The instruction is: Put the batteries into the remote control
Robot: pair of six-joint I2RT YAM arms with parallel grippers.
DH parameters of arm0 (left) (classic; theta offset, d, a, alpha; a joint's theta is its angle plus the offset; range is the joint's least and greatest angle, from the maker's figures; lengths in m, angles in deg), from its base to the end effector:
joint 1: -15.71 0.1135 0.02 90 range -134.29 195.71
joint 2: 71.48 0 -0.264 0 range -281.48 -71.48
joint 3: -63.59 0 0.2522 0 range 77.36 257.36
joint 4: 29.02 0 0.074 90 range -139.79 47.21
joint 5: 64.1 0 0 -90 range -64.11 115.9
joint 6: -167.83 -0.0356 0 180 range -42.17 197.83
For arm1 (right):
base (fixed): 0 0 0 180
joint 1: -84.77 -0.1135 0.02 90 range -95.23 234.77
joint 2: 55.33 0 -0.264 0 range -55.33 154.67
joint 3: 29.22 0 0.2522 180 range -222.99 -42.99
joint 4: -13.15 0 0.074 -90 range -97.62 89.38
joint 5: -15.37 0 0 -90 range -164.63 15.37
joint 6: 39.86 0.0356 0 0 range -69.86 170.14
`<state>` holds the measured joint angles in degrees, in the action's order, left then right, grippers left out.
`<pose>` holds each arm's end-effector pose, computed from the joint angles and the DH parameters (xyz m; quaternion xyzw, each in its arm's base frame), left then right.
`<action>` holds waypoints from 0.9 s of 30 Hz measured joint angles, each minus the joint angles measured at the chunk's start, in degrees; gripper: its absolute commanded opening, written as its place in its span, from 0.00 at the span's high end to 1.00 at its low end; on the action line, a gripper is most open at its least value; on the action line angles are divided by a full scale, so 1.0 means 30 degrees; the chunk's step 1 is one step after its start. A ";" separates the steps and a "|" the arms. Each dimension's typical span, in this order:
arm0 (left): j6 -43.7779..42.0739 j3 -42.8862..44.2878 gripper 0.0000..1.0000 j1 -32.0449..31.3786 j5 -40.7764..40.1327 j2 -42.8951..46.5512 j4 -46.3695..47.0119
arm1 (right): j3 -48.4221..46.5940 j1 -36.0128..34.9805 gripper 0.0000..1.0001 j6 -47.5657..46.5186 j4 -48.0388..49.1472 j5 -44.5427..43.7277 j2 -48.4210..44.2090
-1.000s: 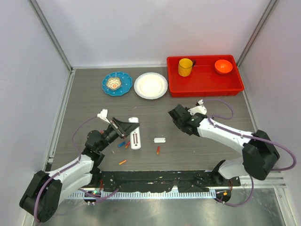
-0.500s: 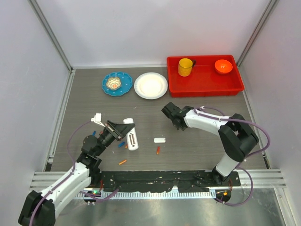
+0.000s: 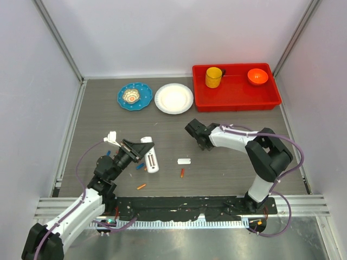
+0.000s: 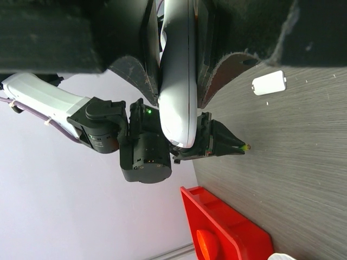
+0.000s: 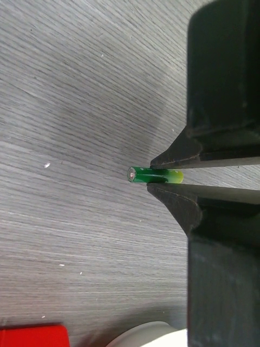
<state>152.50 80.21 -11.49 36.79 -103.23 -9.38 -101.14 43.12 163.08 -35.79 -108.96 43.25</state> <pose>0.1282 -0.0734 0.1952 -0.2082 0.6466 -0.6082 0.4107 0.2453 0.1913 0.1612 0.5825 0.7488 0.0524 0.3120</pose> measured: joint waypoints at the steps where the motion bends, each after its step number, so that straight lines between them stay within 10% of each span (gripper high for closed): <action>1: 0.0000 0.0000 1.00 0.0000 0.0000 0.0000 -0.0022 | 0.0117 0.0000 0.75 0.0000 0.0138 0.0066 0.0000; 18: -0.0058 -0.0007 1.00 0.0000 -0.0124 -0.0277 -0.0386 | 0.1355 -0.0066 0.25 -0.2805 0.2055 0.1552 -0.1457; 27: -0.0087 -0.0007 1.00 0.0000 -0.0044 -0.0138 -0.0466 | 0.0342 0.0423 0.33 -1.7872 0.3067 0.3701 -0.4466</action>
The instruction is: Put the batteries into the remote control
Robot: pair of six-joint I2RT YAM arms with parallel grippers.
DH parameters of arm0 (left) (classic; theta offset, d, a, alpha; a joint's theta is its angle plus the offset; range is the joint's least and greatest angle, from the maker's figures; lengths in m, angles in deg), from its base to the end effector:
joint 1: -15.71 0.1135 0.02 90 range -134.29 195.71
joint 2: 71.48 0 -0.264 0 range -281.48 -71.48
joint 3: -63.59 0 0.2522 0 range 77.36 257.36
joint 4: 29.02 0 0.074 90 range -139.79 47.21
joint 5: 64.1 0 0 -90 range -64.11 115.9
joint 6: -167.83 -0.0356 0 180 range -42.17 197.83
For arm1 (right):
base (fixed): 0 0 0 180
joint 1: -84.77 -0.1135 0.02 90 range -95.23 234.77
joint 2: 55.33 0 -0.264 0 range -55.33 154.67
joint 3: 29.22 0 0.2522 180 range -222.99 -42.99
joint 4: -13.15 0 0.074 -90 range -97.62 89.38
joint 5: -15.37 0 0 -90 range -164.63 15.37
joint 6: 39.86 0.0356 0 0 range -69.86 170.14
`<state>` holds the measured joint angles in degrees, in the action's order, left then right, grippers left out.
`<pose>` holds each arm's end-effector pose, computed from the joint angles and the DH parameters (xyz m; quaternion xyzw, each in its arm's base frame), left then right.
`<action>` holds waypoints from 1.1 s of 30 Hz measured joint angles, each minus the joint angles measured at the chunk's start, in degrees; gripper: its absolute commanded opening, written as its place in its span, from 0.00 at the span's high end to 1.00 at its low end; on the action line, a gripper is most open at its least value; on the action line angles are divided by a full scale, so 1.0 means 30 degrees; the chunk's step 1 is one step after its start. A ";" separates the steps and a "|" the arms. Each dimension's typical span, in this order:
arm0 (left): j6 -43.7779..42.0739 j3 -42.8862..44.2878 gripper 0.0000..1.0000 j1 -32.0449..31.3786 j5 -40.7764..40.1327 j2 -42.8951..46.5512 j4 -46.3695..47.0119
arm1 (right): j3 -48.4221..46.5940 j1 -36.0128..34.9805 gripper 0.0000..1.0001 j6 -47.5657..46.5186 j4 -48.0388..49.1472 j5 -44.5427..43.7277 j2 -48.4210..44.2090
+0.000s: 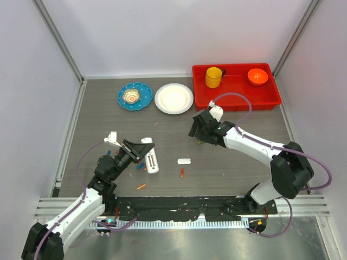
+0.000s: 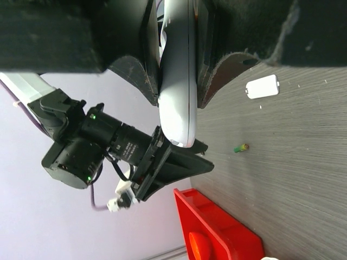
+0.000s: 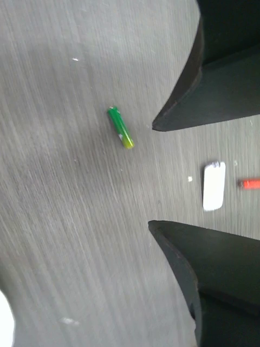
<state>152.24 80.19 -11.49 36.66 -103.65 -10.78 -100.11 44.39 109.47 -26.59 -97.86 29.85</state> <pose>0.1289 -0.0737 0.1914 -0.2131 0.6570 -0.5991 0.4050 0.2414 0.1868 0.2279 0.2147 0.9087 0.1077 0.3414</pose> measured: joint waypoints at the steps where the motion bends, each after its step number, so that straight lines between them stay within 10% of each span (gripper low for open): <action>1: -0.0007 0.0000 1.00 0.0000 0.0044 0.0000 -0.0007 | 0.0007 0.0197 0.33 -0.1712 0.0182 0.0561 -0.0015; 11: -0.0452 0.0000 1.00 0.0000 0.0466 -0.0321 -0.0007 | 0.0131 0.1982 0.14 -1.2524 0.0364 0.4517 0.2361; 33: -0.0546 0.0000 1.00 0.0000 0.0765 -0.1326 0.0124 | -0.0925 0.2594 0.28 -1.6254 0.0393 0.5610 0.4575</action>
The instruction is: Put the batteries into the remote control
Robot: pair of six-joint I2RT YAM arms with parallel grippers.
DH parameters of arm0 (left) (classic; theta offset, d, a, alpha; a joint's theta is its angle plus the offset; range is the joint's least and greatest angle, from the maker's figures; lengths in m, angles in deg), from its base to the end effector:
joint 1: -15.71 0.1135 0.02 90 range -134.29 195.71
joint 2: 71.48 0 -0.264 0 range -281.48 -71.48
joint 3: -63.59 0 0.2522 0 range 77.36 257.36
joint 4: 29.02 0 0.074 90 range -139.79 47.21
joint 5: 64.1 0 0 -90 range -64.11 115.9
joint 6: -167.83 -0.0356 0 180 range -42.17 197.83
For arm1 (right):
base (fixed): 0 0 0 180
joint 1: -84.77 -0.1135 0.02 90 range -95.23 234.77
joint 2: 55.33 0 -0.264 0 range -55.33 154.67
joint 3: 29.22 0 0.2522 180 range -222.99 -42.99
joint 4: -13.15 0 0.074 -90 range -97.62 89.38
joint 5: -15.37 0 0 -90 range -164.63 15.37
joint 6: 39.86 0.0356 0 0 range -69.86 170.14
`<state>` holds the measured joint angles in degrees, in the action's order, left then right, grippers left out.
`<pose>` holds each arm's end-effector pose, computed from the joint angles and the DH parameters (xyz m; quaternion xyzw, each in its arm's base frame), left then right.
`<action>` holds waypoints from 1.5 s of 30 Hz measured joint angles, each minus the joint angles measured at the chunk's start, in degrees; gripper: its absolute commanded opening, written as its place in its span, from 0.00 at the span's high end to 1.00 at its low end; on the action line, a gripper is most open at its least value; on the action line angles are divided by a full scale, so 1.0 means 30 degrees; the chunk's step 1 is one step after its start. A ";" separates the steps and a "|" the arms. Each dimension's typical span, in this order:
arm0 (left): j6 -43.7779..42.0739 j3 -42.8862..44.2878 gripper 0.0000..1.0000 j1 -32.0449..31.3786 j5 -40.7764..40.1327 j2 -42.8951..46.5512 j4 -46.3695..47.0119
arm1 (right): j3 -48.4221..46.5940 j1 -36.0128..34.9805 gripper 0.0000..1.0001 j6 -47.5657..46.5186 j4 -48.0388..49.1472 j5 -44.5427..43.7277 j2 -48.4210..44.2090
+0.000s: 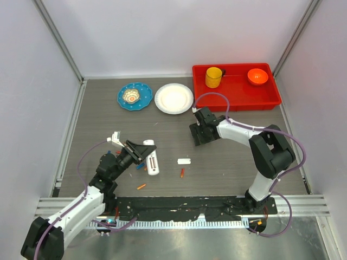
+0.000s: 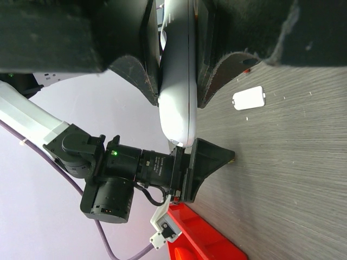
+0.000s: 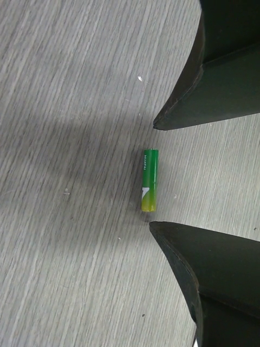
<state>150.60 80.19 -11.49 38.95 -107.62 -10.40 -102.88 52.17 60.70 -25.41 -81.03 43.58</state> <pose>0.1325 -0.0772 0.1831 -0.2008 0.6838 -0.5858 0.3860 0.2863 0.1784 0.1686 -0.1735 0.9570 0.0326 0.2304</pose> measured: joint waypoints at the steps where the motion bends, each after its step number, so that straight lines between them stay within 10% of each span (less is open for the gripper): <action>1: 0.0000 0.0000 1.00 0.0000 0.0000 -0.0051 0.0000 | -0.0007 0.0036 0.28 -0.0022 0.0015 0.0044 0.0051; 19: 0.0000 0.0000 1.00 0.0000 0.0000 -0.0831 0.0554 | 0.0175 0.0160 0.49 -0.0036 0.0991 0.0379 0.0415; 30: 0.0000 0.0000 1.00 0.0000 -0.0007 -0.0109 0.0539 | 0.1384 0.0204 0.99 0.0925 0.2375 0.0306 -0.0386; 45: -0.0022 0.0000 1.00 0.0000 -0.0437 -0.0576 0.0590 | 0.6907 -0.0321 0.99 2.1347 0.1231 -0.4444 -0.7497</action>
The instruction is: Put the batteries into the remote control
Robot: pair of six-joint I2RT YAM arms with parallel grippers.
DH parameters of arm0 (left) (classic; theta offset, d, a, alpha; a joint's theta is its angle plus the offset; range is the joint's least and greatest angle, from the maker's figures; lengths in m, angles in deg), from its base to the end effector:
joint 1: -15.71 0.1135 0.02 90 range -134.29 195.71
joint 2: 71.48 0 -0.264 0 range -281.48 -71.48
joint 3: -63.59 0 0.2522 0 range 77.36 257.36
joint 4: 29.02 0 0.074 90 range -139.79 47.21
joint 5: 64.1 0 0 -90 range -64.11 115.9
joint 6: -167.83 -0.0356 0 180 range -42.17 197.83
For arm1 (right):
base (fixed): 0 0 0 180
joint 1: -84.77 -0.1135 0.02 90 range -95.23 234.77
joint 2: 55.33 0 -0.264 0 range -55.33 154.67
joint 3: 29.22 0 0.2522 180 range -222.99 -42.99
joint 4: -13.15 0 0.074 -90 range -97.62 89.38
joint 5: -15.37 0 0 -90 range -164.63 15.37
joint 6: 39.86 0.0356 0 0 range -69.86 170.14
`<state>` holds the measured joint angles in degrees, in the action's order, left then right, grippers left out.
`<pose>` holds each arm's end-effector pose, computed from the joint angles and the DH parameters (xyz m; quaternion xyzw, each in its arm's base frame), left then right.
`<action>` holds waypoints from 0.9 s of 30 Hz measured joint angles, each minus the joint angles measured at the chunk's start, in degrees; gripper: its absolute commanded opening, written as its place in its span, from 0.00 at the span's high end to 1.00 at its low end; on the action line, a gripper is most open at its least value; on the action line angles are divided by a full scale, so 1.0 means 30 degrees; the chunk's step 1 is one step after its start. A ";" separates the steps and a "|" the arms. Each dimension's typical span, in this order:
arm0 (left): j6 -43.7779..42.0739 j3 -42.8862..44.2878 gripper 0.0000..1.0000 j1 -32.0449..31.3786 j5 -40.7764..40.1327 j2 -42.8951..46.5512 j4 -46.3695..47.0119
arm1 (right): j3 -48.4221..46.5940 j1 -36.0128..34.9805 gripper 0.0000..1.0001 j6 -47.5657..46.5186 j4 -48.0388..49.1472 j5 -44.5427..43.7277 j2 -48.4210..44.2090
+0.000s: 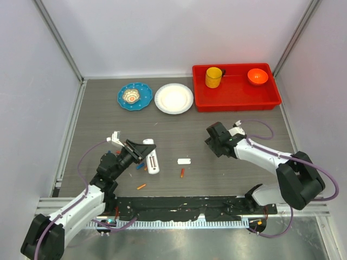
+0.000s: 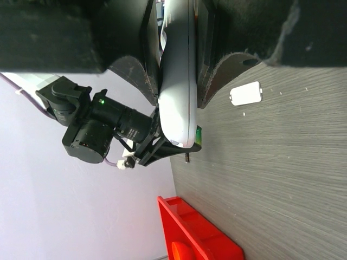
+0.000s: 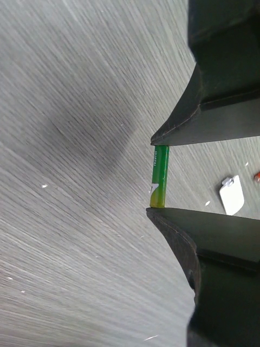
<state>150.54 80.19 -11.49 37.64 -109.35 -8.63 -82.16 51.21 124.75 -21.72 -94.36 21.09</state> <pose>0.1350 -0.0775 0.1824 -0.2080 0.6814 -0.5812 0.3933 0.2114 0.1258 0.1781 0.3761 0.8713 0.1209 0.2911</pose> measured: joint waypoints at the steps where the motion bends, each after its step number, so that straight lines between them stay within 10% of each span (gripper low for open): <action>1: 0.0000 0.0000 1.00 0.0000 -0.0022 -0.0138 0.0036 | -0.0386 -0.0160 0.99 0.1326 -0.0729 -0.0379 0.0306; 9: 0.0000 0.0000 1.00 0.0000 -0.0066 -0.0641 0.0386 | -0.1749 -0.0423 0.90 0.6390 -0.2426 -0.1180 0.3235; 27: -0.0393 0.0000 1.00 0.0000 -0.0066 -0.0036 0.0372 | -0.4197 -0.0423 0.53 0.6856 -0.4277 -0.1180 0.5304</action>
<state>149.36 80.19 -11.49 37.45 -109.46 -7.52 -94.75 49.94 145.31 -34.55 -97.90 37.00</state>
